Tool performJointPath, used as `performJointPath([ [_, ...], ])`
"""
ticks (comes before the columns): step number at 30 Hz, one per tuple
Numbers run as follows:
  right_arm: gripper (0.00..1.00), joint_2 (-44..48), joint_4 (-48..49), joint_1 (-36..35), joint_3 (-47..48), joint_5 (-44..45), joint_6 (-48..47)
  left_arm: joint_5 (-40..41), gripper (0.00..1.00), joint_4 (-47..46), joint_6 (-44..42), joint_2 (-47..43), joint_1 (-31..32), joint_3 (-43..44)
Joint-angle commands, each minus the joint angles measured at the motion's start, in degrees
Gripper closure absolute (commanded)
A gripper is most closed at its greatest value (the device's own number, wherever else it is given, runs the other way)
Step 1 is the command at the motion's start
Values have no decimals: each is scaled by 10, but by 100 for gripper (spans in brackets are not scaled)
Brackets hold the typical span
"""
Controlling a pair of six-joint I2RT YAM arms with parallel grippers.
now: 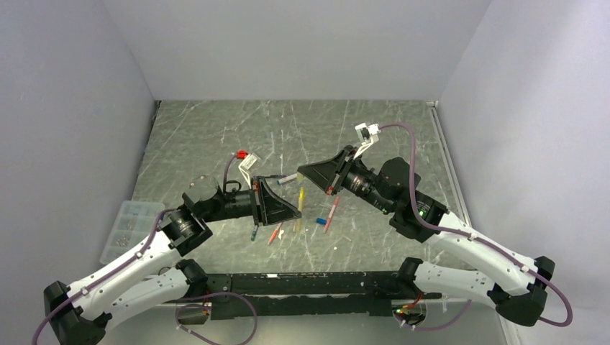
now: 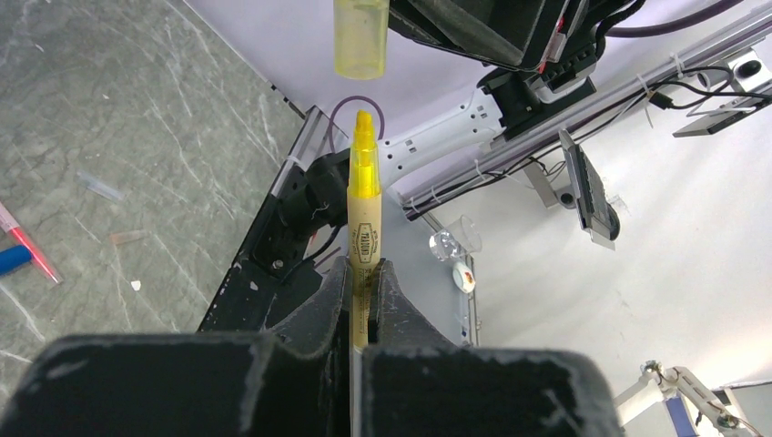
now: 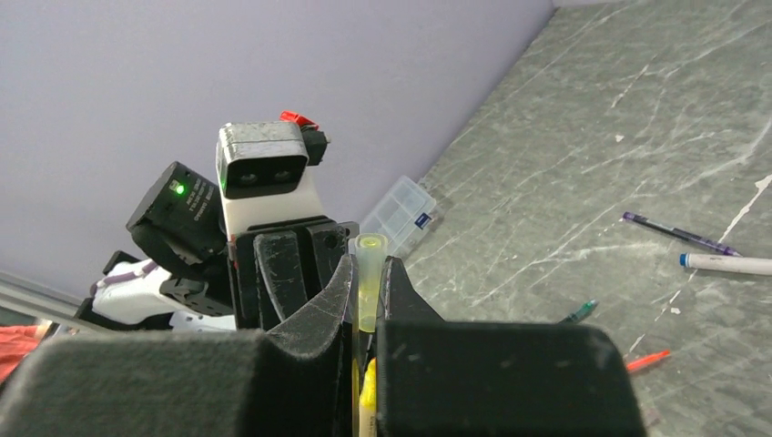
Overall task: Insert the pens into the pen caps
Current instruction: Insert the pen cap onto the pen.
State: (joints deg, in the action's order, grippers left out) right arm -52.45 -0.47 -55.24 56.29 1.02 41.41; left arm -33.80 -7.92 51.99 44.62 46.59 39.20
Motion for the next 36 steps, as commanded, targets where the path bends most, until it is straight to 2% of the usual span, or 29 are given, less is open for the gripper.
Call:
performJointPath([
  [1, 100, 7, 7, -6, 31, 23, -16, -13, 100, -6, -5, -12, 2, 16],
  [9, 100, 20, -15, -10, 25, 28, -16, 0, 100, 26, -21, -24, 2, 29],
  [36, 100, 24, -22, -37, 23, 36, -21, 6, 100, 24, -23, -23, 2, 31],
])
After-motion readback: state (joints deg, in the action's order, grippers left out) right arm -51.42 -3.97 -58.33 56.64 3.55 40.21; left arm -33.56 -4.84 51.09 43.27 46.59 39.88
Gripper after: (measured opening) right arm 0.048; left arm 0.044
